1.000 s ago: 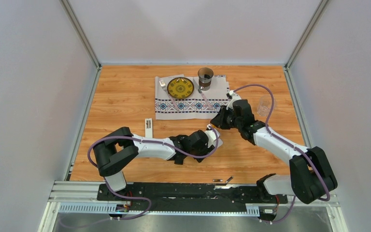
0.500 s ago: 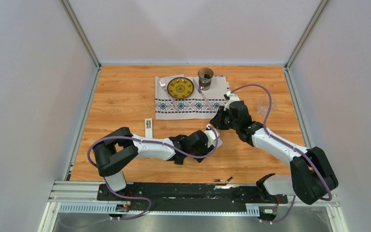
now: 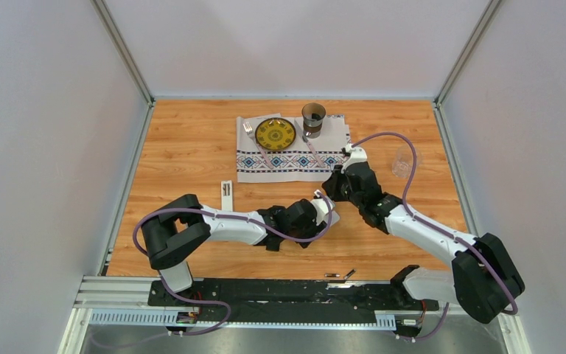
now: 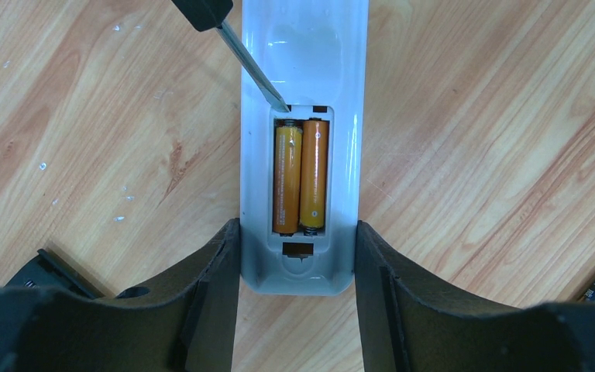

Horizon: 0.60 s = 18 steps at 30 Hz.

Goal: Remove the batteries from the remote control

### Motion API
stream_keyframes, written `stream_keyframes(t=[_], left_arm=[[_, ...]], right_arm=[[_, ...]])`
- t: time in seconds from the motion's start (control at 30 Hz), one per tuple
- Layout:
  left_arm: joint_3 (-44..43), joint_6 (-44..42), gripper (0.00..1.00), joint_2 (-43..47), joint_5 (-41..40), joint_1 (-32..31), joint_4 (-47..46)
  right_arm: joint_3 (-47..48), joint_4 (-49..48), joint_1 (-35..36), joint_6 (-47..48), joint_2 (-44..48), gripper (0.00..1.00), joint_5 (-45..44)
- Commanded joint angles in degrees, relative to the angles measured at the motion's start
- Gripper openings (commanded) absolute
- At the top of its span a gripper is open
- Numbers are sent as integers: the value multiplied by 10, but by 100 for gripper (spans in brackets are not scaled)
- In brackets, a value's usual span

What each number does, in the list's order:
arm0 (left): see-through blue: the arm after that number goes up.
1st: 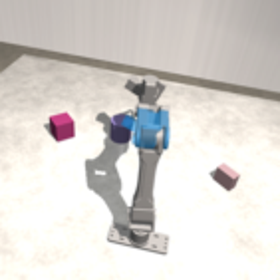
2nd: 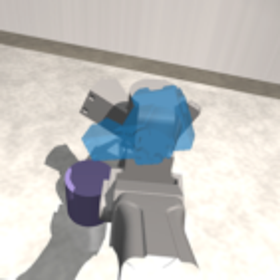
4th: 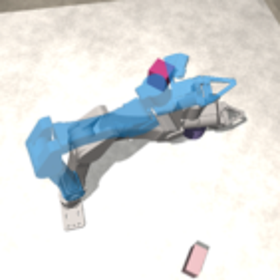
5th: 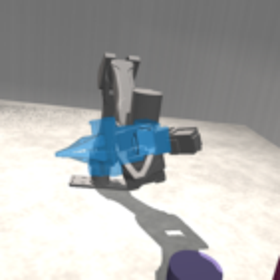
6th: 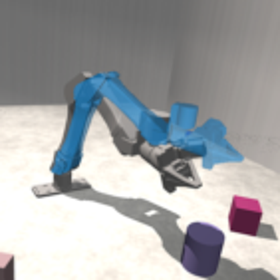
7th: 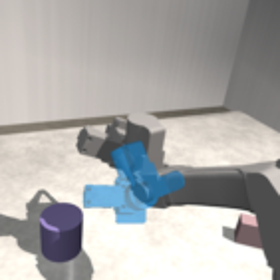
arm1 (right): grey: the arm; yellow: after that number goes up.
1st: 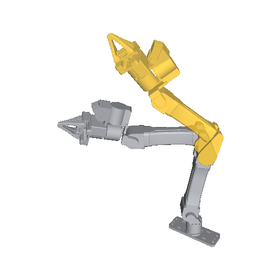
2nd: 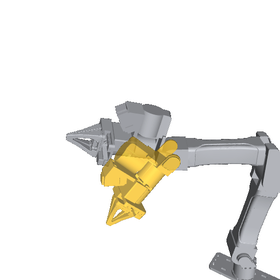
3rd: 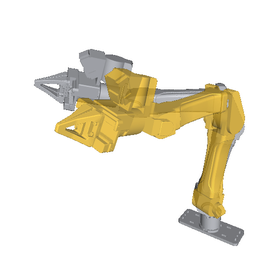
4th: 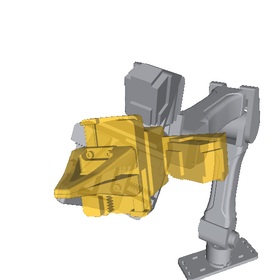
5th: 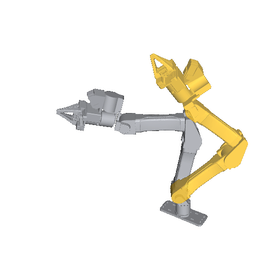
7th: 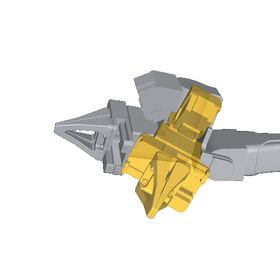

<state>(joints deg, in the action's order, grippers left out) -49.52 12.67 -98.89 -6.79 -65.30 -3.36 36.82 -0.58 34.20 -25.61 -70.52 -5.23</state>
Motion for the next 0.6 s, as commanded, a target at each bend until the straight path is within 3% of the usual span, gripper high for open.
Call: stream_keyframes(t=[0.0,0.27,0.37,0.4,0.57], left_arm=[[15,25,15,4,21,-4,36],[14,26,15,8,24,-3,35],[14,32,42,28,20,-4,36],[14,37,56,44,19,-4,36],[7,44,74,109,0,-3,46]], right_arm=[[-28,-7,12,30,11,0,-37],[-46,-22,19,22,32,0,-1],[-30,-6,19,15,52,0,12],[-18,0,19,14,63,0,16],[16,43,18,16,100,0,22]])
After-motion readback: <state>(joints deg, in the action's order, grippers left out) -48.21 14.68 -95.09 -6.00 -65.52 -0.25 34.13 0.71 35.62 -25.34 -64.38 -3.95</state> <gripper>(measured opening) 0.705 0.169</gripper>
